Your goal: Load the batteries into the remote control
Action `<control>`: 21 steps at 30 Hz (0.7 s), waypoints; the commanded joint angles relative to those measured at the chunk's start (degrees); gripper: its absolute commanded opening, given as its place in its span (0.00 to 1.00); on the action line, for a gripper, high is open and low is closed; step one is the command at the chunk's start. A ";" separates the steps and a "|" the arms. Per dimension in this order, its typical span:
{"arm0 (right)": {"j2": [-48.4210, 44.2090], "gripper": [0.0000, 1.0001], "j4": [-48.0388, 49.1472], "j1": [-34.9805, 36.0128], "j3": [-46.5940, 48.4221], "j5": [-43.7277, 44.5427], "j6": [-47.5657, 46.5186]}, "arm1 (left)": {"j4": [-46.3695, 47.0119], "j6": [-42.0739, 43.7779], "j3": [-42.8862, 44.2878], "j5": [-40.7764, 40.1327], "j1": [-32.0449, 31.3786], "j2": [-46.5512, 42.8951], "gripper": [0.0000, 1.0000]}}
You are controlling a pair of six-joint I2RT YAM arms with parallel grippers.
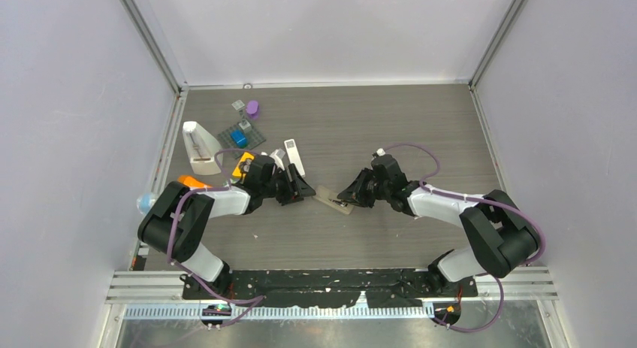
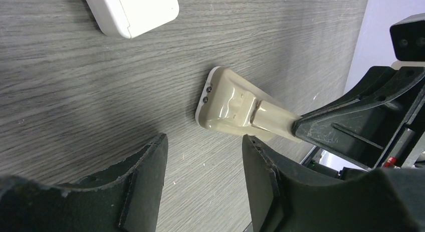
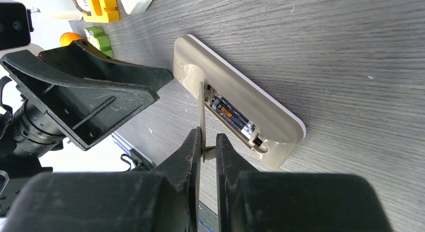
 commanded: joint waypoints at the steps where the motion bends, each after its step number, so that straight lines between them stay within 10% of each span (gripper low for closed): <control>1: -0.48 0.05 0.69 -0.06 -0.78 0.43 0.20 | 1.78 1.87 0.42 -0.69 0.22 -0.28 0.57; 21: -2.30 0.05 1.74 -0.25 -2.01 -0.91 0.20 | 1.26 2.16 0.68 -0.81 0.22 0.06 0.57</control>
